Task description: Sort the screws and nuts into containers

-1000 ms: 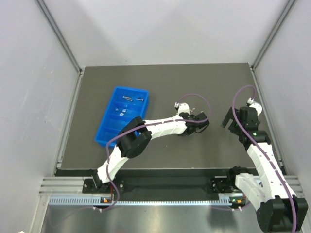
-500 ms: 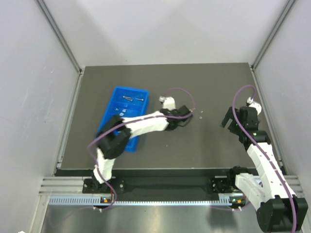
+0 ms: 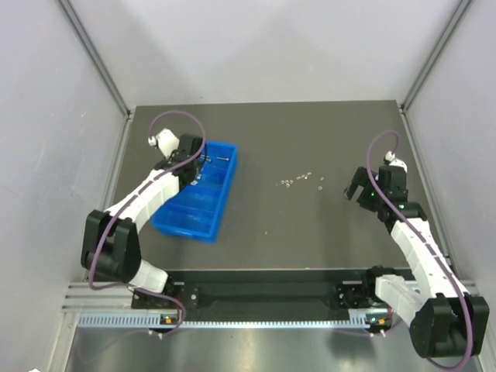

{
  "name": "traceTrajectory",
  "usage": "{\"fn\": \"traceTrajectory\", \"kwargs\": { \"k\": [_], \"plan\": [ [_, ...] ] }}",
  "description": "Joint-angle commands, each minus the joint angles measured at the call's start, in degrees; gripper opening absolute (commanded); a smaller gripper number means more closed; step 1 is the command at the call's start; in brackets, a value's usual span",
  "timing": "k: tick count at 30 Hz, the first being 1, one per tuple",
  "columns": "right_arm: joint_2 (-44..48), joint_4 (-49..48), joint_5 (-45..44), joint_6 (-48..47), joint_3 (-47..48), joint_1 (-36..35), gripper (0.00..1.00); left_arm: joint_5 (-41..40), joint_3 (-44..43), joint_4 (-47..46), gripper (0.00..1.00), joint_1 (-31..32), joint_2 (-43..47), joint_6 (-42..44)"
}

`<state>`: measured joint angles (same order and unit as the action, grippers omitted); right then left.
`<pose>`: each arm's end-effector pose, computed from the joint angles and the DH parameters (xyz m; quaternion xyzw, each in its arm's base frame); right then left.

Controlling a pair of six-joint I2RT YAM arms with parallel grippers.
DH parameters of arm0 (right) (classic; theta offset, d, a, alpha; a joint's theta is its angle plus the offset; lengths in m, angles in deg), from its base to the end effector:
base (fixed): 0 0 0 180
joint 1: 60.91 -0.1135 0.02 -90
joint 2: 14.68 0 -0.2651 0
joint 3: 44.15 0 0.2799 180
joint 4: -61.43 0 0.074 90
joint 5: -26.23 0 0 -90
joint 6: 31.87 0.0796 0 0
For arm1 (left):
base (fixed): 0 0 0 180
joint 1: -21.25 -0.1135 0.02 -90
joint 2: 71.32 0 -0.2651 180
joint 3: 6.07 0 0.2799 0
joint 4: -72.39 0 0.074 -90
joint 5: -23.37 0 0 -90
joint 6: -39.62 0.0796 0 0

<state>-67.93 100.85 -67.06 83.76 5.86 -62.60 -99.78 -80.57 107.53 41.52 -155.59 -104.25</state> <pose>0.2537 0.0029 0.2061 0.2011 0.8932 0.0692 0.3962 0.3612 -0.0870 0.2305 -0.3606 0.8158 -0.0113 0.4520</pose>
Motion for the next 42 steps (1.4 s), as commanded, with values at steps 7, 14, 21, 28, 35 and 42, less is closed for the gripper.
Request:
{"fn": "traceTrajectory", "kwargs": {
  "k": [7,14,21,28,35,42],
  "plan": [
    [-1.41,-6.30,4.79,-1.02,4.21,-0.06,1.00,9.15,2.89,-11.51,0.21,-4.36,-7.04,7.46],
    [-4.57,-7.71,5.05,-1.81,4.29,0.02,1.00,10.20,1.31,-8.97,0.52,-4.36,-7.58,9.22],
    [-9.40,-8.95,3.65,-1.72,8.07,-0.41,1.00,16.89,-4.04,-5.18,0.73,0.09,0.14,15.44],
    [-7.57,-7.28,-0.04,-0.67,7.20,-0.42,1.00,15.47,-13.01,-6.15,0.72,17.58,-5.01,21.17],
    [-3.35,-3.06,-6.19,-0.31,5.97,-0.33,1.00,20.66,-24.16,-6.24,0.69,25.07,-22.76,23.71],
    [2.35,2.13,-15.68,1.35,7.11,-0.07,1.00,20.58,-41.29,-2.82,0.69,31.74,-39.89,29.07]
  ]
}}
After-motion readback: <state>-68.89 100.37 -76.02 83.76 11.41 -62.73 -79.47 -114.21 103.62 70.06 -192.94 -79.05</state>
